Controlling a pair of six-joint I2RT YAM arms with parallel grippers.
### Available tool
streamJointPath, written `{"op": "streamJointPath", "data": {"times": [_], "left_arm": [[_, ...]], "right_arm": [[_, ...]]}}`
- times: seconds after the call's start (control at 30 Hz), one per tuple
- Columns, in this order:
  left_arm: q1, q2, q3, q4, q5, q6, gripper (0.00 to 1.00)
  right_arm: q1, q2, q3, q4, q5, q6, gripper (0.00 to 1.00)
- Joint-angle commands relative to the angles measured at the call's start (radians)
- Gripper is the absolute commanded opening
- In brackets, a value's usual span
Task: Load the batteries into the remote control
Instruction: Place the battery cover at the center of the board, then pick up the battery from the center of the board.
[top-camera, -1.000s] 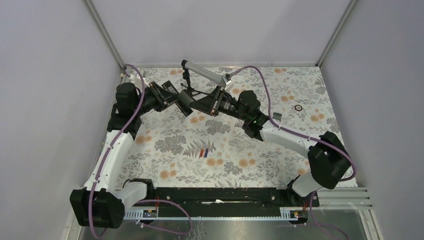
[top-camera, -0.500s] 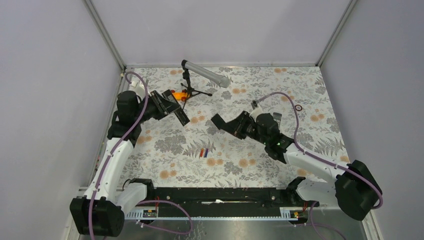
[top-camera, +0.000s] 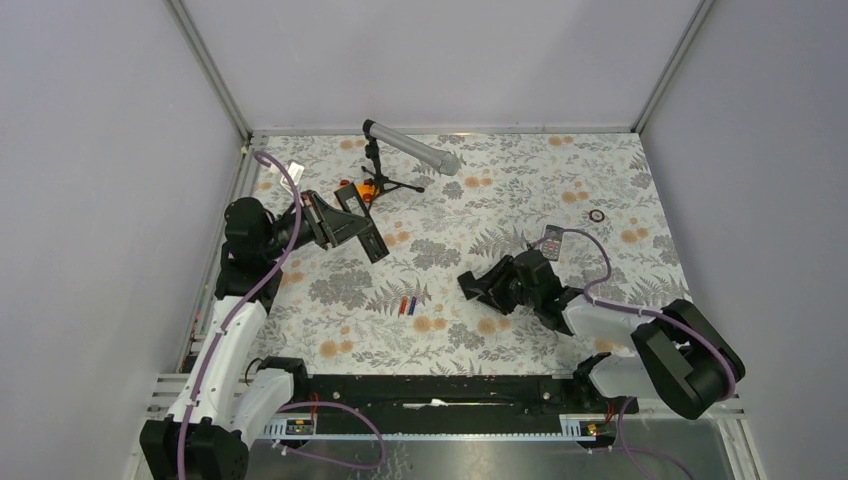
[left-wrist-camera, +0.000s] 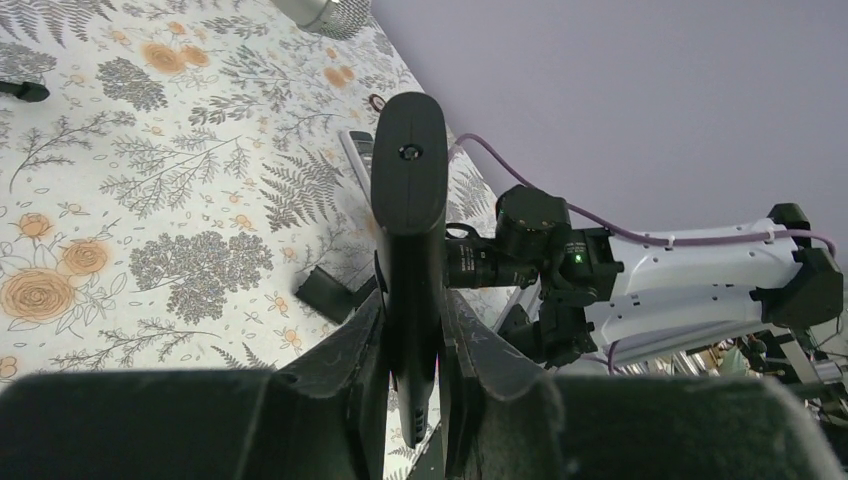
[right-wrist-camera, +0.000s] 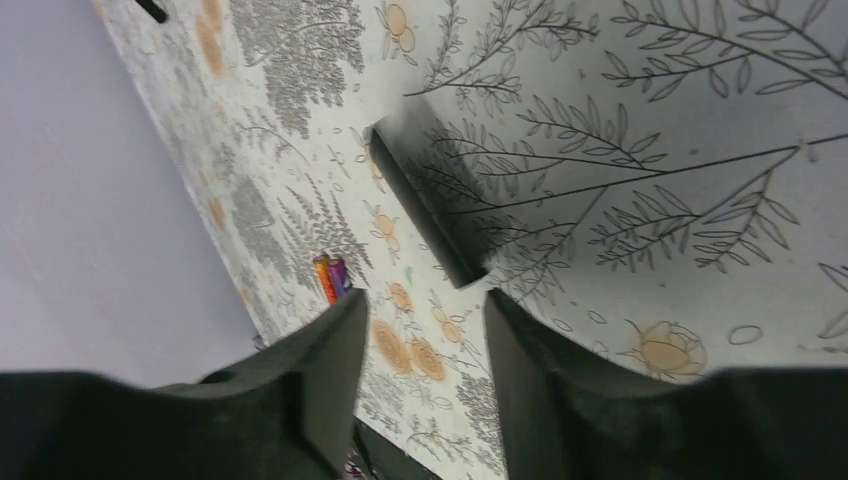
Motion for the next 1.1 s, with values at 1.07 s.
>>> {"op": "streamJointPath", "data": {"times": [1.07], "left_arm": [[0.003,-0.161,0.076,-0.266,-0.555,0.195,0.0]], "right_arm": [[0.368,0.565,0.896,-0.735,0.275,-0.396,0.55]]}}
